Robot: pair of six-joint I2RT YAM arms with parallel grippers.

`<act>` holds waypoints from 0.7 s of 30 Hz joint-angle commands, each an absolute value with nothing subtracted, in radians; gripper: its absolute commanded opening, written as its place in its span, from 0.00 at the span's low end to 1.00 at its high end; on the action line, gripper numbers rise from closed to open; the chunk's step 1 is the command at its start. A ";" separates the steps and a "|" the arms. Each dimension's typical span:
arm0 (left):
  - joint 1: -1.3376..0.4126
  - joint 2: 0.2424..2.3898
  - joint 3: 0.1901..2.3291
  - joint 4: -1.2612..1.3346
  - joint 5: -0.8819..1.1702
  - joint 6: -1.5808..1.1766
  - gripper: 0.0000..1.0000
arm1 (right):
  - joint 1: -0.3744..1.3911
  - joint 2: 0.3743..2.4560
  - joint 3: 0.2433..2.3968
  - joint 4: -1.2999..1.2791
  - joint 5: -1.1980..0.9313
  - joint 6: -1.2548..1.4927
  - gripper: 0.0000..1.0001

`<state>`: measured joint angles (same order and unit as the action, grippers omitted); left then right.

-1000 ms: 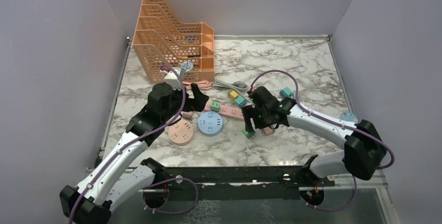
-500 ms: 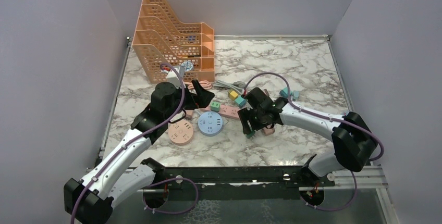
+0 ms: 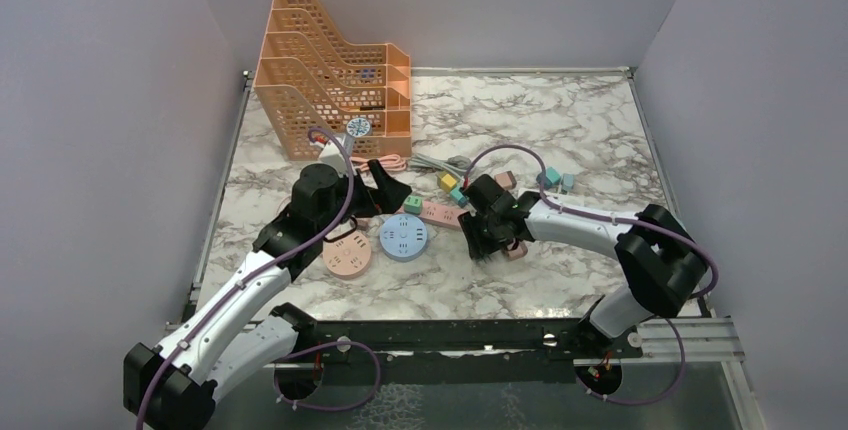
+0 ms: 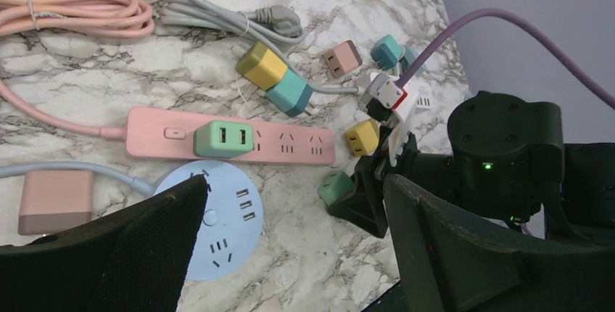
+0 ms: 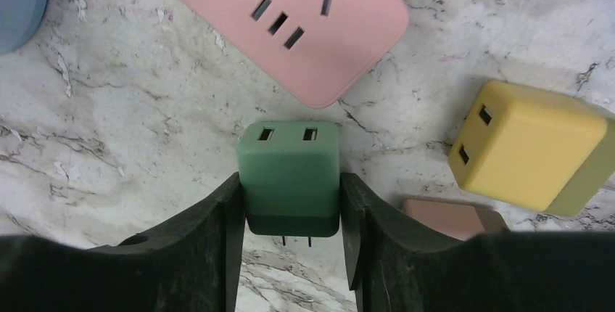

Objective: Insert the plug

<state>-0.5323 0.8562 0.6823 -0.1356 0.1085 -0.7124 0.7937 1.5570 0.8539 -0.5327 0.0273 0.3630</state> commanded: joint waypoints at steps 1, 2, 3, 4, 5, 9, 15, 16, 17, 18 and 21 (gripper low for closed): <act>-0.537 0.836 0.657 -0.101 0.160 -0.709 0.93 | 0.804 1.547 0.832 -0.430 0.115 0.421 0.43; -0.536 0.836 0.650 -0.099 0.167 -0.705 0.93 | 0.804 1.542 0.828 -0.413 0.115 0.433 0.43; -0.536 0.837 0.643 -0.097 0.173 -0.704 0.93 | 0.804 1.537 0.825 -0.396 0.113 0.448 0.43; -0.536 0.838 0.638 -0.096 0.179 -0.705 0.93 | 0.804 1.532 0.825 -0.387 0.116 0.477 0.45; -0.536 0.841 0.633 -0.095 0.187 -0.708 0.93 | 0.804 1.529 0.825 -0.379 0.115 0.494 0.47; -0.535 0.848 0.611 -0.065 0.214 -0.712 0.93 | 0.804 1.512 0.830 -0.361 0.141 0.567 0.42; -0.537 0.877 0.617 -0.009 0.265 -0.690 0.93 | 0.804 1.387 0.850 -0.382 0.186 0.788 0.36; -0.537 0.879 0.617 -0.004 0.262 -0.690 0.93 | 0.804 1.356 0.849 -0.373 0.181 0.845 0.37; -0.537 0.881 0.615 0.004 0.262 -0.692 0.93 | 0.804 1.327 0.848 -0.365 0.178 0.895 0.37; -0.538 0.883 0.613 0.019 0.263 -0.694 0.93 | 0.804 1.291 0.850 -0.360 0.191 0.965 0.37; -0.541 0.893 0.608 0.075 0.276 -0.695 0.93 | 0.804 1.153 0.784 -0.213 0.235 1.124 0.37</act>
